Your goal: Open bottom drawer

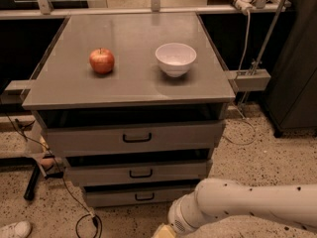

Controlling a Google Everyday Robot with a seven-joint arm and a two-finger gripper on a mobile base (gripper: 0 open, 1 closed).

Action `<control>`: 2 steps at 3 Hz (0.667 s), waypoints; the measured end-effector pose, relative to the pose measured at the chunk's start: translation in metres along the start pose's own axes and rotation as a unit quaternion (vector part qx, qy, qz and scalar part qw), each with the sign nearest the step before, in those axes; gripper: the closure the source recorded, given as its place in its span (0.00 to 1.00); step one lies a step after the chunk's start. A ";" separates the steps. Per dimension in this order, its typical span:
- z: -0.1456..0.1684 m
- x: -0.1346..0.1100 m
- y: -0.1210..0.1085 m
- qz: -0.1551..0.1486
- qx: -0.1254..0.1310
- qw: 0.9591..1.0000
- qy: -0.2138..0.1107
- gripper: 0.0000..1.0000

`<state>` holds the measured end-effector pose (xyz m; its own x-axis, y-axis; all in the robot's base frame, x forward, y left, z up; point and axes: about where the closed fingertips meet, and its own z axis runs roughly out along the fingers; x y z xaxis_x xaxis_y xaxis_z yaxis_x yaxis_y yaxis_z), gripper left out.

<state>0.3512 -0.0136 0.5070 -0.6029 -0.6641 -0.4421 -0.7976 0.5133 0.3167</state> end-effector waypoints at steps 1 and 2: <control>0.027 -0.005 -0.003 -0.013 -0.009 1.000 -0.017 0.00; 0.108 -0.043 -0.032 -0.040 -0.006 0.997 -0.064 0.00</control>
Offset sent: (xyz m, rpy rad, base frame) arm 0.0707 0.0748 -0.0857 0.1180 -0.1831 0.0150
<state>0.4044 0.0569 0.4249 -0.5311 -0.6276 -0.5693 -0.8436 0.4544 0.2860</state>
